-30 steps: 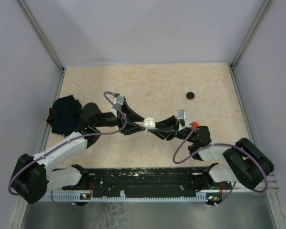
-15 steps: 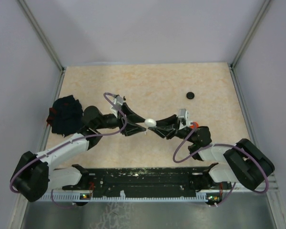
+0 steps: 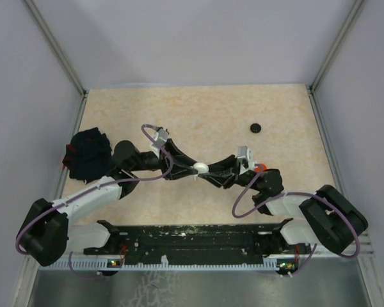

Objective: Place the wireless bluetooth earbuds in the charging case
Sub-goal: Open the charging case.

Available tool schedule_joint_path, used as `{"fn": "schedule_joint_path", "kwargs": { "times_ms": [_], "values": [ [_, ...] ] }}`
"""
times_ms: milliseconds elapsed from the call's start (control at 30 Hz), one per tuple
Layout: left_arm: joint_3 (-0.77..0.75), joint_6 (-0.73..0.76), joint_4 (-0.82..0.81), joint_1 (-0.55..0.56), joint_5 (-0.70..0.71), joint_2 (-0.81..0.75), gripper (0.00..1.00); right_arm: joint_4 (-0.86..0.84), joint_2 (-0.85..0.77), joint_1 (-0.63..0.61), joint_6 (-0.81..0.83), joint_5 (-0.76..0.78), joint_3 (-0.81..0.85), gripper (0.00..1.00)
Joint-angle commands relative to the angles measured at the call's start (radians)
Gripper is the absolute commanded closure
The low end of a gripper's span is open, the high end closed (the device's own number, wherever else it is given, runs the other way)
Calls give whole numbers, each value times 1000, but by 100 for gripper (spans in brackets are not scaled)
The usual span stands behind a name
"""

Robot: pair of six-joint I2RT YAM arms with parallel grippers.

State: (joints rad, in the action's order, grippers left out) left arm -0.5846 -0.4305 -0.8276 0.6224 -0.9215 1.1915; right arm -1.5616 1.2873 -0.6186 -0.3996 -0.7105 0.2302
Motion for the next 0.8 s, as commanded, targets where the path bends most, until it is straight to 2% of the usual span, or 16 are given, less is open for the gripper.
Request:
{"fn": "schedule_joint_path", "kwargs": {
  "times_ms": [0, 33, 100, 200, 333, 500, 600, 767],
  "values": [
    [-49, 43, -43, 5, -40, 9, 61, -162, 9, 3, -33, -38, 43, 95],
    [-53, 51, -37, 5, -43, 10, 64, -162, 12, 3, -38, -44, 44, 95],
    [-62, 72, -9, 5, -47, 10, 80, -160, 16, 3, -42, -59, 49, 95],
    [-86, 146, 106, 5, -49, -8, 98, -149, 16, 3, -42, -74, 52, 91],
    [-134, 282, 325, 5, -32, -52, 100, -71, 1, 3, -33, -110, 70, 83],
    [-179, 411, 522, 6, -1, -95, 100, 3, -25, 3, -11, -124, 85, 70],
    [-200, 443, 579, 6, 5, -101, 100, 32, -34, 3, -7, -131, 94, 66],
    [-222, 484, 634, 7, 21, -104, 100, 80, -42, 3, -3, -148, 108, 65]
  ]
}}
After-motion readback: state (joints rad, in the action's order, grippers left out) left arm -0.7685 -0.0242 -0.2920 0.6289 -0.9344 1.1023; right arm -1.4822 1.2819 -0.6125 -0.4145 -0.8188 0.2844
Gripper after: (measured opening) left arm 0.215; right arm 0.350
